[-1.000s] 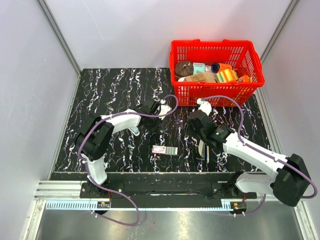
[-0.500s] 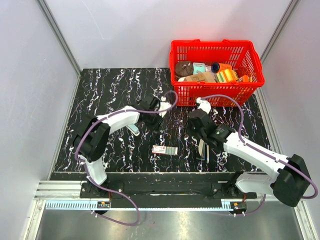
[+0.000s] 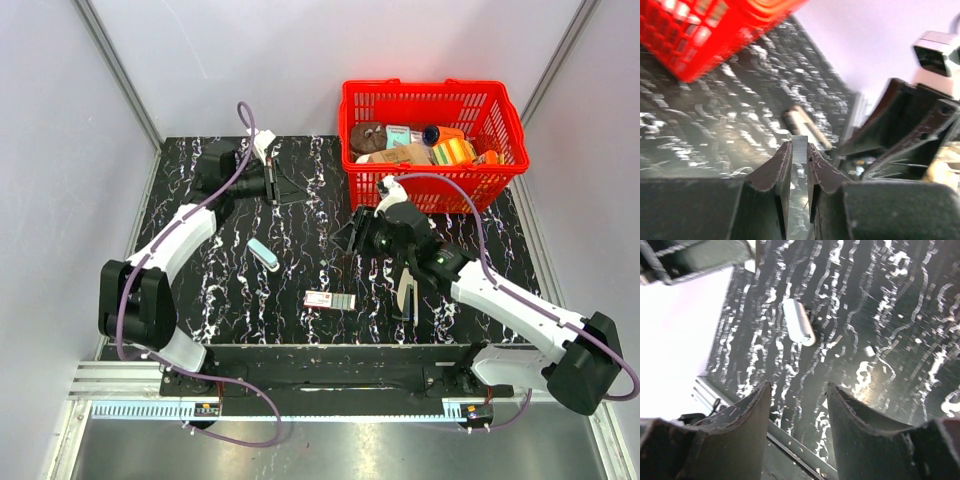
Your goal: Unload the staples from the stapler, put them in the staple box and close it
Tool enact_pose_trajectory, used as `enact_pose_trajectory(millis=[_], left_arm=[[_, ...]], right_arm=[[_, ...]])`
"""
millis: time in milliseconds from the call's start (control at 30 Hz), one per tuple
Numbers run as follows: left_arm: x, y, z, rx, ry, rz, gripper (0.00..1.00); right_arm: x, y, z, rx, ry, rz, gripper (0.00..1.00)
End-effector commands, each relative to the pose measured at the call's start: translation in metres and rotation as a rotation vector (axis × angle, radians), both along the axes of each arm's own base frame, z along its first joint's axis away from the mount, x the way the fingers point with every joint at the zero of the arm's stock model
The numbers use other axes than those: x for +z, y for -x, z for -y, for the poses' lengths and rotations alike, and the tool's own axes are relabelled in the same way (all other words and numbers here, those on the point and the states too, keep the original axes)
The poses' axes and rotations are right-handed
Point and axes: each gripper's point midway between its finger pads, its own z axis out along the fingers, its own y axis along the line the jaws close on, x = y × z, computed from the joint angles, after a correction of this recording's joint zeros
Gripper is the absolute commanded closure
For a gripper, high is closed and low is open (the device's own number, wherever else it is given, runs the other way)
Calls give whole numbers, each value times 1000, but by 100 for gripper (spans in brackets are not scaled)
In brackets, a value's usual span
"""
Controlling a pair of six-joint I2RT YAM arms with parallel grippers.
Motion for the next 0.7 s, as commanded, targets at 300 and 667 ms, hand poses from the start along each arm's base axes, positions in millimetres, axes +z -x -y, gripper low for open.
enact_pose_trajectory(millis=[300, 667], left_arm=[[92, 72, 7, -338, 503, -118, 90], [94, 79, 6, -315, 510, -127, 90]], right_arm=[[126, 4, -45, 222, -487, 203, 40], [138, -5, -58, 257, -552, 224, 42]])
